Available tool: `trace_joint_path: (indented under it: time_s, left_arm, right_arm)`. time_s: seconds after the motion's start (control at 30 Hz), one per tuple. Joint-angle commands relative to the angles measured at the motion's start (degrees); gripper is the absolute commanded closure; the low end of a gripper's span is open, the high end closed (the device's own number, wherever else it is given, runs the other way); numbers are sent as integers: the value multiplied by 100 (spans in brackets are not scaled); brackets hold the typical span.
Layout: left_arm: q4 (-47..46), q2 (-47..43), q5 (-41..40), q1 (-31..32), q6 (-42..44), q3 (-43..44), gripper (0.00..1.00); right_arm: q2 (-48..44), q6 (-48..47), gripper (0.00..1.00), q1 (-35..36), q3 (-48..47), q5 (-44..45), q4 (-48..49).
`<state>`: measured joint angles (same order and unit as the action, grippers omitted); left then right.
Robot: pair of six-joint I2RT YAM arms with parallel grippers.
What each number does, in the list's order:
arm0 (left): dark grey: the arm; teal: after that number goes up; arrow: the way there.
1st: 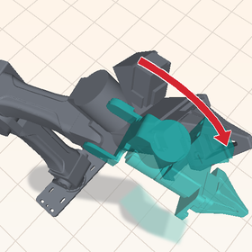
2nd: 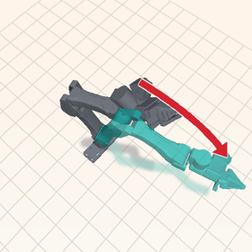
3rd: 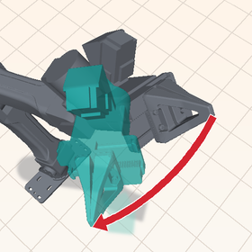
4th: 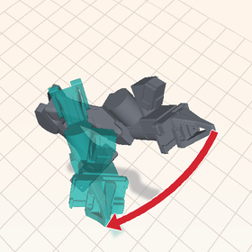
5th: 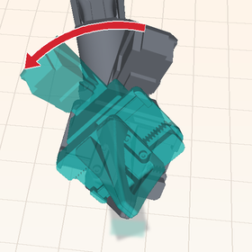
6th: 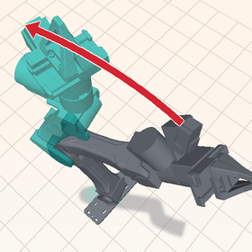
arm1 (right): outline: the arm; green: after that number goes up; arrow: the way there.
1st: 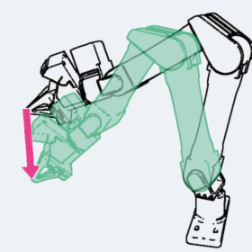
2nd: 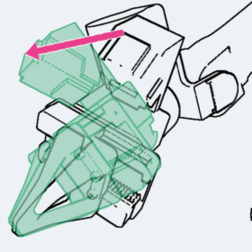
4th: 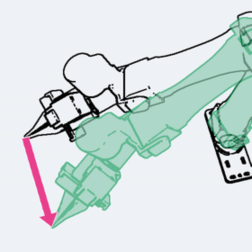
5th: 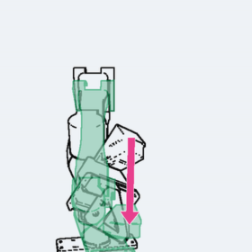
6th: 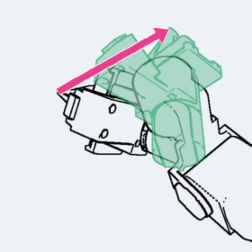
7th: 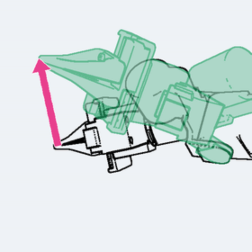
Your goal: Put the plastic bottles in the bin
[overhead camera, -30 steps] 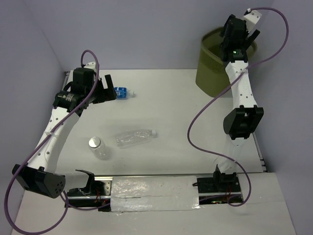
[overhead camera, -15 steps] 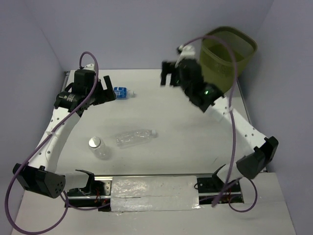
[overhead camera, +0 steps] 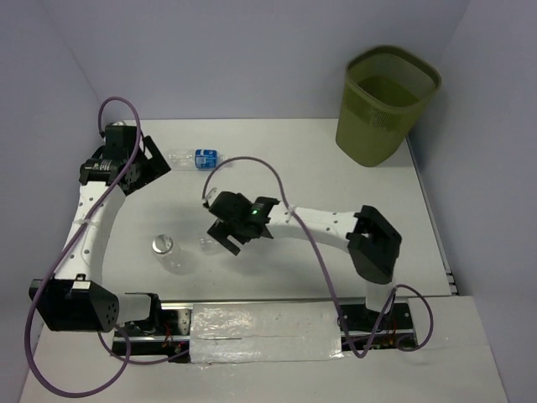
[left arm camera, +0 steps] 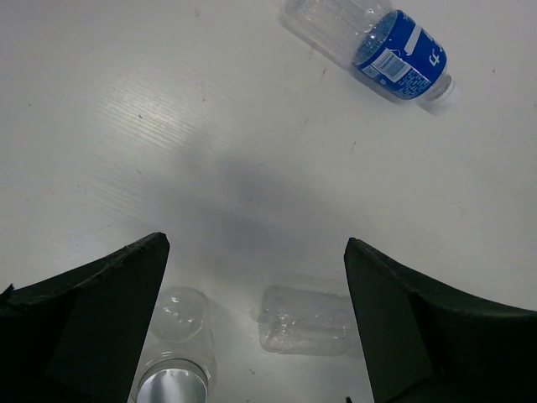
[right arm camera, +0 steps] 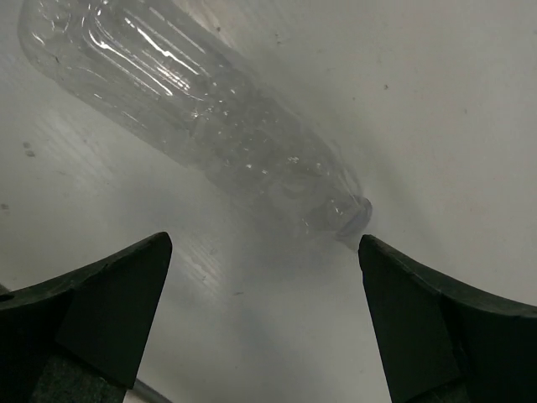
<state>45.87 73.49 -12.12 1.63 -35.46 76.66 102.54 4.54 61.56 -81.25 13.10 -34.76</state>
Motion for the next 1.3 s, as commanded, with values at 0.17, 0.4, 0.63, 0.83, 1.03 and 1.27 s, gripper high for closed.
trace_joint_path:
  time_s: [0.17, 0.4, 0.63, 0.83, 1.03, 1.27]
  left_arm:
    - [-201, -371, 368, -330, 74, 50, 1]
    - [-219, -459, 509, -461, 136, -20, 1]
    - [-210, -450, 526, -497, 180, 59, 1]
    - [-201, -476, 509, -514, 224, 59, 1]
    - [-227, -485, 509, -532, 224, 7, 1]
    - [-60, -546, 808, -593, 303, 375, 1]
  right_arm:
    - [1241, -1471, 0, 453, -971, 1273, -488]
    - [1856, -1895, 0, 453, -1217, 1423, -58]
    - [2208, -1764, 0, 366, -1340, 1098, 198]
    - [1973, -1421, 33, 295, -1367, 949, 136]
    - [989, -1000, 43, 146, -875, 852, 242]
    - [-751, -33, 42, -1467, -646, 466, 207]
